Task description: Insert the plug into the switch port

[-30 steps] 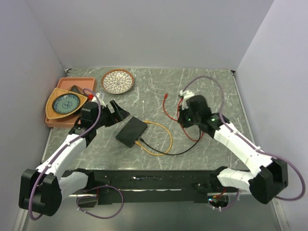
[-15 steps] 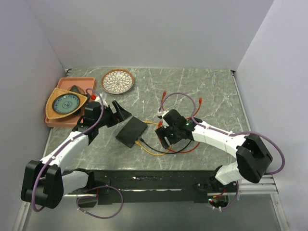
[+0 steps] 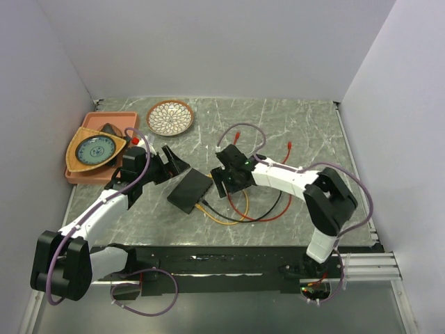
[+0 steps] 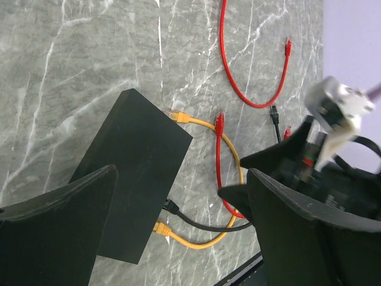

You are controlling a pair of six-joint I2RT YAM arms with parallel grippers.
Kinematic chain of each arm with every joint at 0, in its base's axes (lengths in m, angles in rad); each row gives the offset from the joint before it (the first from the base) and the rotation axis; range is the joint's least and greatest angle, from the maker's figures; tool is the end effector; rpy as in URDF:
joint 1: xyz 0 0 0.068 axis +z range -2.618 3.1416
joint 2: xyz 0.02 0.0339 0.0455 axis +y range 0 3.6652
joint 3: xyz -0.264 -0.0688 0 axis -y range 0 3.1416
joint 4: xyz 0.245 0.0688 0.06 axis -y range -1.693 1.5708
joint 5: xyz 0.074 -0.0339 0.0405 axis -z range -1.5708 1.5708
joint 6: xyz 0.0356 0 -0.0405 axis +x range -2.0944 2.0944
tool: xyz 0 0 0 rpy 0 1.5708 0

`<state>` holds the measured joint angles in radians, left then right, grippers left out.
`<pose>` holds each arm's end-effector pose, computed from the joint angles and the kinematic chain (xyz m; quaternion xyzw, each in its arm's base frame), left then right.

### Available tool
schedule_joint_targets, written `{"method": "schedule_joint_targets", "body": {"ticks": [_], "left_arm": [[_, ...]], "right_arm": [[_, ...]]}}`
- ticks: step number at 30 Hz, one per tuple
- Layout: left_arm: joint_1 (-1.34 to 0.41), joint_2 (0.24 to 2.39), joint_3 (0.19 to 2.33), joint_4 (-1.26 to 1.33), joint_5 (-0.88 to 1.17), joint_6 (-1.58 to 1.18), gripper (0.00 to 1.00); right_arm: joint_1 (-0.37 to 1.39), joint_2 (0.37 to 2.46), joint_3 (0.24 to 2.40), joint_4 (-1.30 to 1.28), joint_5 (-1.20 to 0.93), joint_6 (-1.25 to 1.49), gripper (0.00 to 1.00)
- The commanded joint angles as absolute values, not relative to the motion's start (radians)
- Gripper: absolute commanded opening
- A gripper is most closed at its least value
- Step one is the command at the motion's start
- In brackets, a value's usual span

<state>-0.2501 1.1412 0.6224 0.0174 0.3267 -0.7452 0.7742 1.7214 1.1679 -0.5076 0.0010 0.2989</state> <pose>0.2365 -0.0722 0.2324 -0.1277 0.8434 -0.3630 0.3750 0.2524 0.2468 0.2011 -0.2277 0.9405 0.1284 0.2169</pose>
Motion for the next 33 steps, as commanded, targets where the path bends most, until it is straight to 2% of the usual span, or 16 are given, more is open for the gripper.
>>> {"method": "schedule_joint_targets", "body": {"ticks": [1,6,8,10,12,13,14,23,33], "left_arm": [[-0.252,1.114,0.666,0.02,0.311,-0.736,0.96],[-0.252,1.109,0.669,0.018,0.313,-0.732,0.96],[-0.252,1.109,0.672,0.012,0.311,-0.73,0.96],[-0.252,1.108,0.675,0.006,0.305,-0.729,0.96],[-0.252,1.103,0.676,0.002,0.304,-0.726,0.96],[-0.252,1.101,0.678,0.003,0.304,-0.726,0.96],[-0.252,1.1,0.68,0.003,0.302,-0.724,0.96],[-0.252,1.097,0.673,0.027,0.337,-0.73,0.96],[-0.252,1.103,0.669,0.153,0.474,-0.75,0.96]], "right_arm": [[0.758,1.781,1.236,-0.534,0.064,0.371,0.75],[0.75,1.836,1.255,-0.522,0.084,0.377,0.56],[0.744,1.864,1.259,-0.517,0.078,0.379,0.38],[0.742,1.876,1.247,-0.505,0.072,0.379,0.32],[0.741,1.876,1.236,-0.483,0.063,0.377,0.21],[0.738,1.876,1.232,-0.48,0.052,0.376,0.13],[0.736,1.875,1.227,-0.476,0.049,0.365,0.0],[0.738,1.689,1.138,-0.385,-0.034,0.2,0.0],[0.738,1.431,1.055,-0.255,-0.395,0.066,0.0]]}}
